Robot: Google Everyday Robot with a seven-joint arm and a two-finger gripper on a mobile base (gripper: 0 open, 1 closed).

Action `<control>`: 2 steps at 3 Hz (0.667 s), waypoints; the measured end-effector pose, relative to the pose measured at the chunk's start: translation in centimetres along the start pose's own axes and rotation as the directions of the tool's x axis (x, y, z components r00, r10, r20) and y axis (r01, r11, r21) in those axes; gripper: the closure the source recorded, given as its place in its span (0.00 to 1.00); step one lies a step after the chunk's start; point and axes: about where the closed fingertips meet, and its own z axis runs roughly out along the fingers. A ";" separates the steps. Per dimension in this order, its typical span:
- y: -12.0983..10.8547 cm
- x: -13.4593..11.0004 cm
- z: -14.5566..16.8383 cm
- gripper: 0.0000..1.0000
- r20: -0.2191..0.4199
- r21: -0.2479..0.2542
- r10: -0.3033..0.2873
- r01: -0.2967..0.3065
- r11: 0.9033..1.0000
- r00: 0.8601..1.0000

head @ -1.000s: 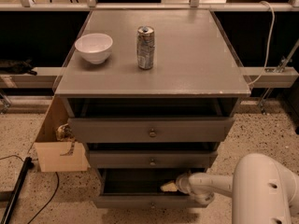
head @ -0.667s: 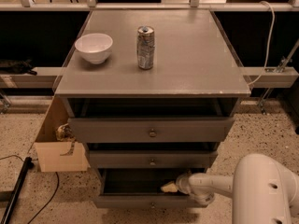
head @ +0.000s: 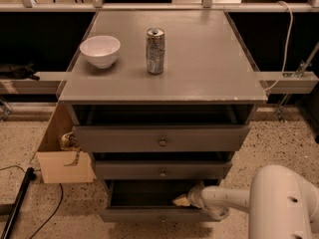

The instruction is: Open bottom drawer

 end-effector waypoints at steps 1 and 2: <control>0.0 0.0 0.0 0.13 0.000 0.000 0.000 0.000 1.000 1.000; 0.0 0.0 0.0 0.44 0.000 0.000 0.000 0.000 1.000 1.000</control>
Offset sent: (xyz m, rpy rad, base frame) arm 0.0000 0.0000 0.0000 0.0000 0.0000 0.0000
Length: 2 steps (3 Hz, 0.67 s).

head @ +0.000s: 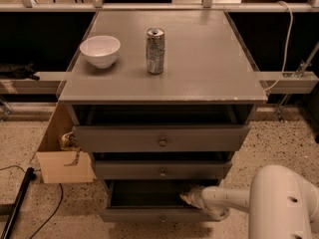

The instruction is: Open bottom drawer

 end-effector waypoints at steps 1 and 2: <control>0.0 0.0 0.0 0.67 0.000 0.000 0.000 0.000 1.000 1.000; -0.3 -0.5 -0.4 0.90 -0.002 -0.008 -0.080 0.080 0.997 0.997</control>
Offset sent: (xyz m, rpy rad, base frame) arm 0.0078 -0.0053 0.0178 -0.0929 -0.0440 0.1649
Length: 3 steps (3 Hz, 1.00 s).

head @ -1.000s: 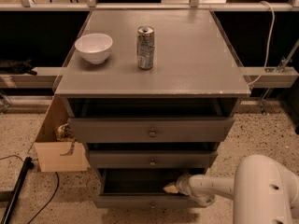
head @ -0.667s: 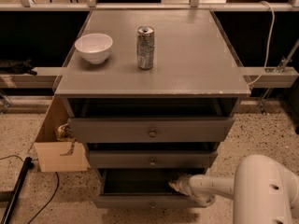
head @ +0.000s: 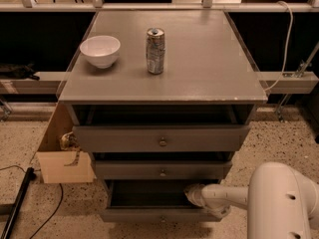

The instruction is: Open bottom drawer

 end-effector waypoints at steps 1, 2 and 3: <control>-0.1 0.1 -0.5 1.00 0.006 -0.010 -0.091 0.091 0.996 0.996; -0.1 0.1 -0.5 1.00 0.006 -0.010 -0.091 0.091 0.996 0.996; -0.2 0.2 -1.4 1.00 -0.018 -0.035 -0.158 0.157 0.987 0.987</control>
Offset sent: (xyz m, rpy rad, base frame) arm -0.0018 -0.0028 0.0032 -0.0295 -0.0193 0.0632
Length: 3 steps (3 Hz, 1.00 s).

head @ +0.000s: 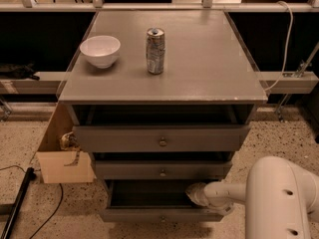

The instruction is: Open bottom drawer

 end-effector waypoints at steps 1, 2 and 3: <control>-0.7 -0.1 -1.4 1.00 -0.022 -0.024 -0.074 0.073 0.997 0.997; -0.9 0.0 -1.7 1.00 -0.025 -0.025 -0.080 0.079 0.997 0.996; -0.4 0.2 -1.4 1.00 -0.024 -0.041 -0.037 0.036 0.998 0.999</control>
Offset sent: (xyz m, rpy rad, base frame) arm -0.0014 -0.0075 0.0120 -0.0376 0.0085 0.0633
